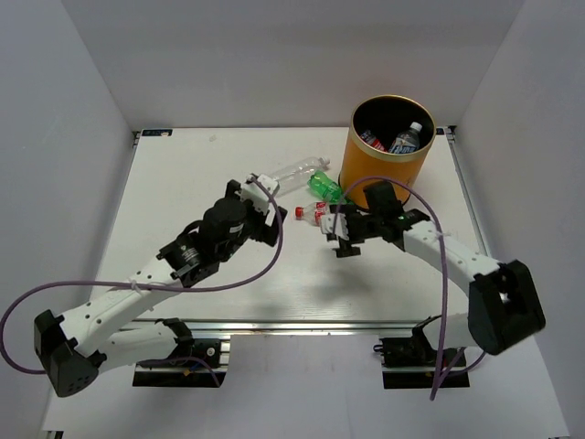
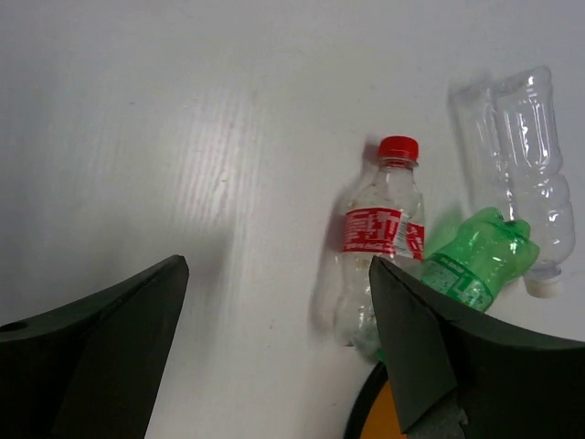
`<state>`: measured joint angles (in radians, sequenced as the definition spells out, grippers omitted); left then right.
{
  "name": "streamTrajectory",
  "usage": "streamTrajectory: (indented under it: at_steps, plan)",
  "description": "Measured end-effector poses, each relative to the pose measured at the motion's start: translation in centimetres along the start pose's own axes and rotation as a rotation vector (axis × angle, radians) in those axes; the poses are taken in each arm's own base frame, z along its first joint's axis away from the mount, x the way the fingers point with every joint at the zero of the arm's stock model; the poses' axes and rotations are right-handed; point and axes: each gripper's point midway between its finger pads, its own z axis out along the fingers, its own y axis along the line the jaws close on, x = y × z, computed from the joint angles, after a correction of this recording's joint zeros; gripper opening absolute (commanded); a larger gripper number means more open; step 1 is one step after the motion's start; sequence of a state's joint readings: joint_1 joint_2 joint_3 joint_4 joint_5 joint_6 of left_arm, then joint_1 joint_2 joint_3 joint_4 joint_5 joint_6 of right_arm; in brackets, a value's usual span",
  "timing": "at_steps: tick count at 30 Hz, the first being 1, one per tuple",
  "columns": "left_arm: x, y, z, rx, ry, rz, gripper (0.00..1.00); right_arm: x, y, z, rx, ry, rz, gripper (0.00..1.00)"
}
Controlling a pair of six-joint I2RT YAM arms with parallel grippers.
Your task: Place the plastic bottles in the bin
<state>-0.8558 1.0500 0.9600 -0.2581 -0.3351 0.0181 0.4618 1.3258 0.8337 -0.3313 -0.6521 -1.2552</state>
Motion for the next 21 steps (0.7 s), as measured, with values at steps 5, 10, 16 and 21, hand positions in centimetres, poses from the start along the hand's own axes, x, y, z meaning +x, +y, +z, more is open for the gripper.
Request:
streamTrajectory:
  at_steps: [5, 10, 16, 21]
  plan:
    - [4.3, 2.1, -2.9, -0.048, 0.068, 0.028, 1.0, 0.6, -4.2, 3.0, 0.069, 0.125, 0.048, 0.86]
    - [4.3, 3.3, -5.1, -0.072, 0.011, 0.016, 1.0, 3.0, -7.7, 5.2, 0.131, 0.25, 0.091, 0.86]
    - [3.4, 3.7, -6.3, -0.072, -0.042, -0.001, 1.0, 5.9, -9.4, 6.7, 0.115, 0.371, 0.123, 0.85]
    - [3.4, 3.6, -6.4, -0.065, -0.047, -0.001, 1.0, 8.1, -8.8, 7.4, 0.083, 0.449, 0.139, 0.85]
